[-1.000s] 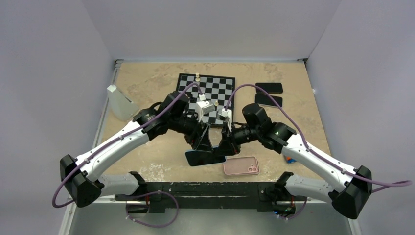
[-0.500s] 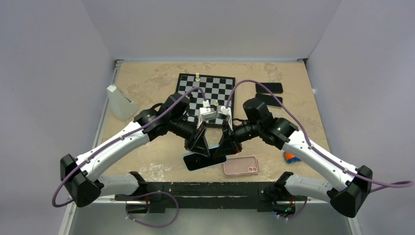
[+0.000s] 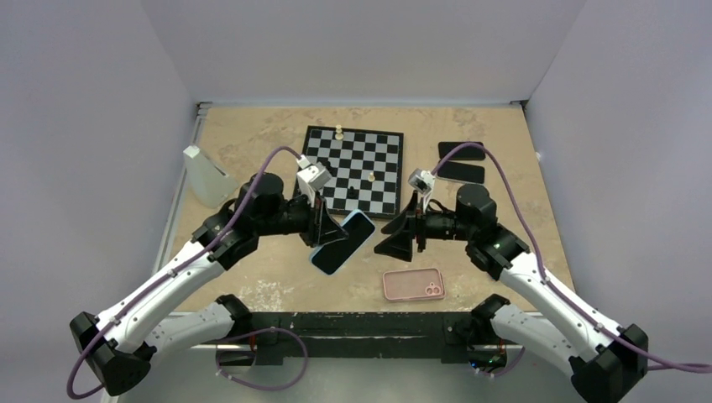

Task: Take the phone out of the phone case
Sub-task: Pick up the phone at the center of the board.

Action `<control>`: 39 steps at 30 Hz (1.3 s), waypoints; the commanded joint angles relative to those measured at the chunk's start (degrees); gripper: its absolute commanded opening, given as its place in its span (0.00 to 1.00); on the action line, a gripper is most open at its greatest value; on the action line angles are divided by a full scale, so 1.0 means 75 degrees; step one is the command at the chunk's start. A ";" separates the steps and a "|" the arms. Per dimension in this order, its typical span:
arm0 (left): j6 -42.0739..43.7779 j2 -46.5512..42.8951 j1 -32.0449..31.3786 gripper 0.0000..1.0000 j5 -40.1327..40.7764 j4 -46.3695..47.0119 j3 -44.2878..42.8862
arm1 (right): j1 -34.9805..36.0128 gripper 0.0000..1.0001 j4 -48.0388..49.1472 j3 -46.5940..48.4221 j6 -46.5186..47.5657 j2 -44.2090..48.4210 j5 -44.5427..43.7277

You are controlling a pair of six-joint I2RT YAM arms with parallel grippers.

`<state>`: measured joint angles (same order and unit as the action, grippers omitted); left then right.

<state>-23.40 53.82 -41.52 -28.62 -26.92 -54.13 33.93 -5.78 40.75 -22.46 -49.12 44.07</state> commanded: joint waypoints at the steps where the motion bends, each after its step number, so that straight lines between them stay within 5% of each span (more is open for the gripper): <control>1: -0.1622 -0.0213 0.0050 0.00 -0.0160 0.2494 0.0194 | 0.0007 0.83 0.2742 -0.0589 -0.1942 -0.0261 0.0489; 4: -0.1985 -0.0124 0.0051 0.00 -0.0460 0.3084 0.0436 | 0.0005 0.82 0.3842 -0.0765 -0.2687 -0.0492 0.0382; 8: -0.2247 0.0059 0.0049 0.00 -0.0807 0.3689 0.0668 | -0.0003 0.63 0.4939 -0.0831 -0.3373 -0.0844 0.0288; 10: -0.2354 0.0122 0.0051 0.00 -0.1033 0.3932 0.0718 | -0.0002 0.43 0.5537 -0.0913 -0.3677 -0.0913 0.0324; 12: -0.2319 0.0189 0.0047 0.00 -0.1166 0.3928 0.0711 | -0.0010 0.01 0.5830 -0.0921 -0.3750 -0.0888 0.0354; 13: -0.2237 0.0263 0.0042 0.00 -0.1276 0.3838 0.0663 | -0.0011 0.00 0.5729 -0.0860 -0.3649 -0.0881 0.0398; 15: -0.1910 0.0608 0.0051 0.02 -0.1544 0.3254 0.0379 | -0.0006 0.00 0.5321 -0.0641 -0.3325 -0.0890 0.0513; 17: -0.1736 0.1013 0.0021 0.19 -0.1801 0.2774 0.0164 | -0.0005 0.00 0.5124 -0.0470 -0.3146 -0.0938 0.0646; 19: -0.1739 0.1225 -0.0016 0.25 -0.1939 0.2851 0.0234 | -0.0005 0.00 0.5110 -0.0325 -0.3093 -0.1029 0.0851; 23: -0.1795 0.1143 -0.0019 0.08 -0.1972 0.3222 0.0347 | -0.0010 0.00 0.4713 -0.0042 -0.2868 -0.1161 0.0990; 24: -0.1791 0.1098 -0.0022 0.02 -0.1929 0.3221 0.0317 | -0.0002 0.03 0.4504 0.0004 -0.2794 -0.1155 0.0927; 29: -0.2421 0.0834 0.0058 0.00 -0.0594 0.2373 -0.0441 | -0.0003 0.65 0.3226 -0.0009 -0.2359 -0.0647 0.0023; 32: -0.3671 0.0622 0.0459 0.00 0.0704 0.1375 -0.0829 | -0.0011 0.73 0.3283 -0.0462 -0.2618 -0.0336 -0.0112; 35: -0.5054 0.0458 0.0853 0.00 0.0597 0.1881 -0.0582 | 0.0029 0.73 0.3990 -0.0930 -0.3154 -0.0367 -0.0006; 39: -0.5416 0.0412 0.0873 0.00 0.0824 0.2309 -0.0523 | 0.0201 0.72 0.4484 -0.1142 -0.3477 -0.0560 0.0097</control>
<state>-54.98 58.13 -35.83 -28.01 -14.96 -56.51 34.13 22.26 33.82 -44.80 -52.53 44.42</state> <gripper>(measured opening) 0.210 0.725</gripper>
